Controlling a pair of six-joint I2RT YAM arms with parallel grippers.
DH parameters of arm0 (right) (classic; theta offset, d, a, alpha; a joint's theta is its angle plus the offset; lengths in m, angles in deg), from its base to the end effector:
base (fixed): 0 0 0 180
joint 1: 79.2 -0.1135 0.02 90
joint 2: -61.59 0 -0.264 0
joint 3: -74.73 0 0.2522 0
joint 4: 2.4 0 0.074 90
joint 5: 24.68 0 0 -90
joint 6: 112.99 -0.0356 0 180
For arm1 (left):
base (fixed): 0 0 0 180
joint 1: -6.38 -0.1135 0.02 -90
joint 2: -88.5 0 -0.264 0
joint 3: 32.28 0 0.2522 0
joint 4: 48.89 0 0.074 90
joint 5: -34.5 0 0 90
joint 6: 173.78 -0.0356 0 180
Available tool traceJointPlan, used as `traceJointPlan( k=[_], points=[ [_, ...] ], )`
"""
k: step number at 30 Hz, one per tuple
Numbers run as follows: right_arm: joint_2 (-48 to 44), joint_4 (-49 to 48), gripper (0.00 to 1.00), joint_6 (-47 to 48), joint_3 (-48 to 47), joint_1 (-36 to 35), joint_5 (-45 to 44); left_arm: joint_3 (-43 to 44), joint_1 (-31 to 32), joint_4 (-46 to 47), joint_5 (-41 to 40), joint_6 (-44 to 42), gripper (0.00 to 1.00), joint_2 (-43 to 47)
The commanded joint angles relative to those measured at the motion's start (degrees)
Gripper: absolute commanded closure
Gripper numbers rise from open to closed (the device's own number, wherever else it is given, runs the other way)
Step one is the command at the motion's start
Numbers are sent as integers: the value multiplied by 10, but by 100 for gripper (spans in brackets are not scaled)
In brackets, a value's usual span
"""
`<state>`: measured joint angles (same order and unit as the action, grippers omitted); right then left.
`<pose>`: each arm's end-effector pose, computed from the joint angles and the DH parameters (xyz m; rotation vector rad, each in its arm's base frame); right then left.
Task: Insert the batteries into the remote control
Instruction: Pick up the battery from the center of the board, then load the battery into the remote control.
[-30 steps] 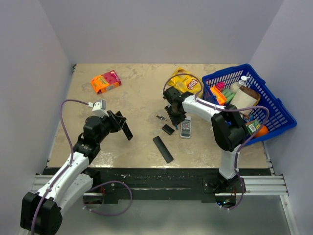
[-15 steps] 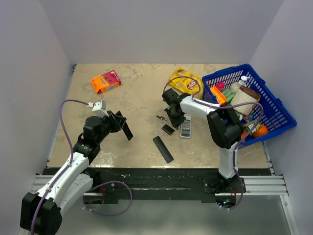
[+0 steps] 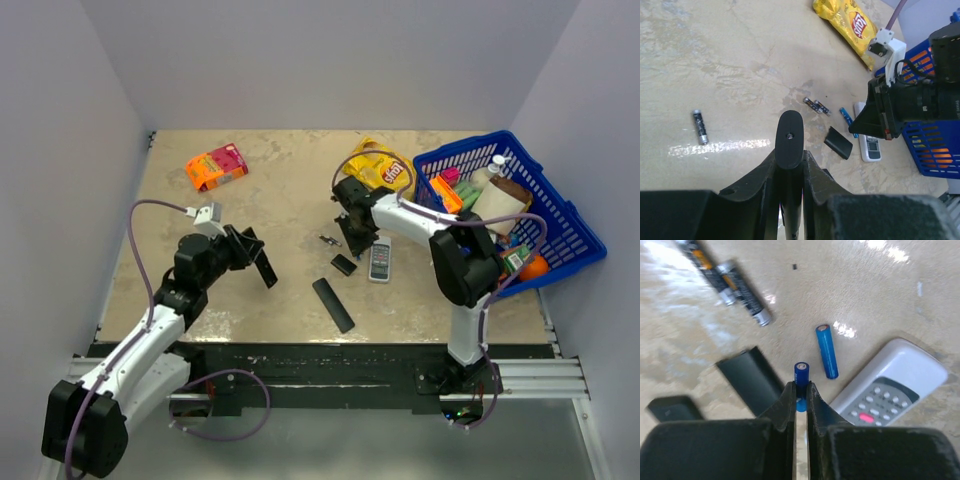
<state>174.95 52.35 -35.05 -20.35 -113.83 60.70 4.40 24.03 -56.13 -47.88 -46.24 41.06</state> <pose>0.3276 0.2227 0.1720 -0.5385 2.7859 0.0626 0.1826 -0.0631 0.2271 -0.2447 1.9435 -0.7740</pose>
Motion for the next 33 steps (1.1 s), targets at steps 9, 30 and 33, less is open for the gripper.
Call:
traceJointPlan(
  k=[9, 30, 33],
  points=[
    [-266, -218, 100, -7, 53, -14, 124, 59, 1, 197, 93, 130, 100, -81],
    [-377, -513, 100, -30, 212, -115, 175, 100, 2, 431, 147, 286, 100, -191],
    [-369, -520, 100, -32, 211, -118, 178, 100, 1, 434, 149, 285, 100, -192]
  ],
)
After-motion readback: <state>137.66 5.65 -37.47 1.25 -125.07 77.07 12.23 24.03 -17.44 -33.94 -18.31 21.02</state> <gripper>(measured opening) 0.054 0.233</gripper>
